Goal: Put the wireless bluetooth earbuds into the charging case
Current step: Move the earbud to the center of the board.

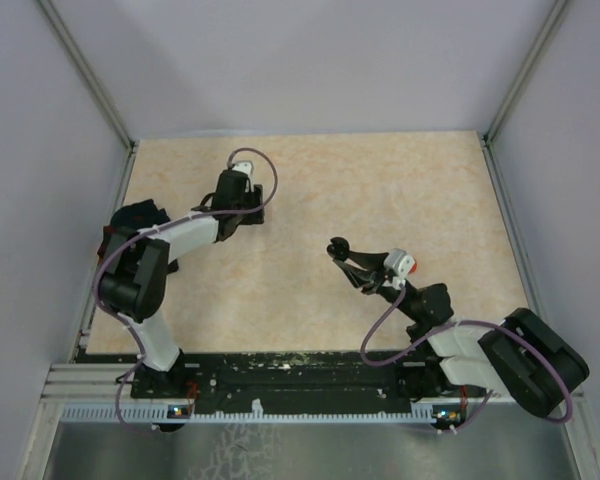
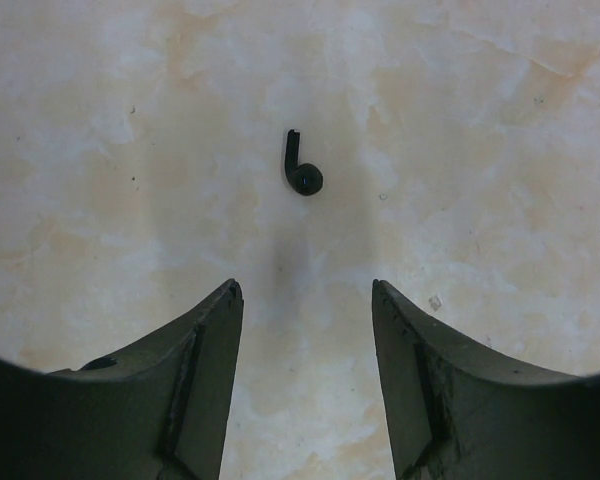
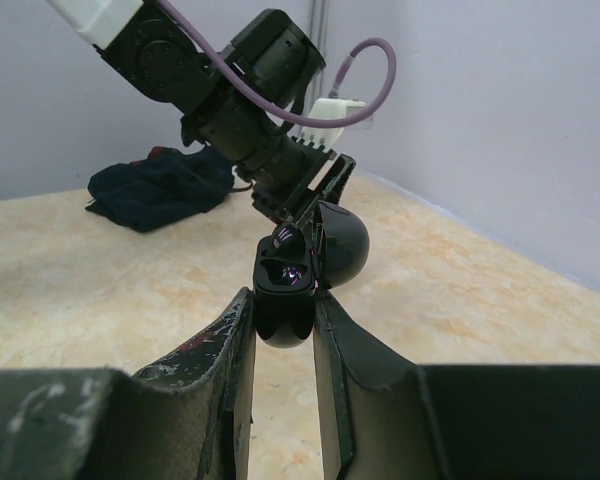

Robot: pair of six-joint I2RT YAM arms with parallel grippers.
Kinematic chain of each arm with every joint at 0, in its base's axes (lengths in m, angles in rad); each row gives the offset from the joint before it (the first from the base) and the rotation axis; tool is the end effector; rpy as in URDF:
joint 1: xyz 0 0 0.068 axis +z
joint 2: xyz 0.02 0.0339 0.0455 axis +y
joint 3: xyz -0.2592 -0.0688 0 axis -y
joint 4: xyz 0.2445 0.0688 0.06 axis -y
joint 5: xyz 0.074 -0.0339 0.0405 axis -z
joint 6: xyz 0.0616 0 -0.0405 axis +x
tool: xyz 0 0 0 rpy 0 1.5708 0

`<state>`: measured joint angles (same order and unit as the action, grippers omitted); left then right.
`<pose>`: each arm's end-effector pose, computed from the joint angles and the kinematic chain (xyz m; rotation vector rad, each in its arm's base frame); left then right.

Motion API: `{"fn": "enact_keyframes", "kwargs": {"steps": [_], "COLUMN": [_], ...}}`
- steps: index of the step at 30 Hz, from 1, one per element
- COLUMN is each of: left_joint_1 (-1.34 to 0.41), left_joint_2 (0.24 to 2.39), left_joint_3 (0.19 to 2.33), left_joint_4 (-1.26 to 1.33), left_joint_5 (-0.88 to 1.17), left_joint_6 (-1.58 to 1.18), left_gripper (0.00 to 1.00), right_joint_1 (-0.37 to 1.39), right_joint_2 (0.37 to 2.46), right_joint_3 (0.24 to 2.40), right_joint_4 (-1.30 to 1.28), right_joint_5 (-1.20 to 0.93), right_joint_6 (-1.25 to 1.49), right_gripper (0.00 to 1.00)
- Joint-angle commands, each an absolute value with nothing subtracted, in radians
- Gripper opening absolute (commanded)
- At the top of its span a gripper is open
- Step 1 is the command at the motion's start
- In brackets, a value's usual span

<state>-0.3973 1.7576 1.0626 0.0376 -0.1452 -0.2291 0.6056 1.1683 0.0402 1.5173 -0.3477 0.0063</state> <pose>0.3734 -0.1470 0.1752 0.1077 2.2237 -0.1829 0.1520 0.1308 0.2068 -0.6536 1.0525 0.7389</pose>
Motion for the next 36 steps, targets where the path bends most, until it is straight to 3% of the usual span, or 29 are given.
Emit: {"fn": "enact_keyframes", "kwargs": {"steps": [1, 23, 31, 36], "left_joint_1": [-0.378, -0.355, -0.358, -0.383], "left_joint_2": [1.828, 2.083, 2.092, 2.045], "left_joint_3": [1.135, 1.368, 1.402, 1.357], "left_joint_4": [0.069, -0.022, -0.14, -0.204], "left_joint_5": [-0.124, -0.116, 0.018, 0.086], "left_joint_6": [-0.24, -0.173, -0.1, -0.01], "left_gripper": [0.59, 0.37, 0.19, 0.17], "right_joint_1": [0.606, 0.606, 0.606, 0.606], "right_joint_2": [1.178, 1.186, 1.179, 1.171], "right_joint_3": [0.054, 0.054, 0.055, 0.055], "right_joint_4": [1.566, 1.568, 1.561, 1.559], "right_joint_5": [-0.339, -0.339, -0.343, -0.346], "right_joint_6": [0.0, 0.001, 0.003, 0.005], "right_gripper": [0.0, 0.0, 0.0, 0.0]}}
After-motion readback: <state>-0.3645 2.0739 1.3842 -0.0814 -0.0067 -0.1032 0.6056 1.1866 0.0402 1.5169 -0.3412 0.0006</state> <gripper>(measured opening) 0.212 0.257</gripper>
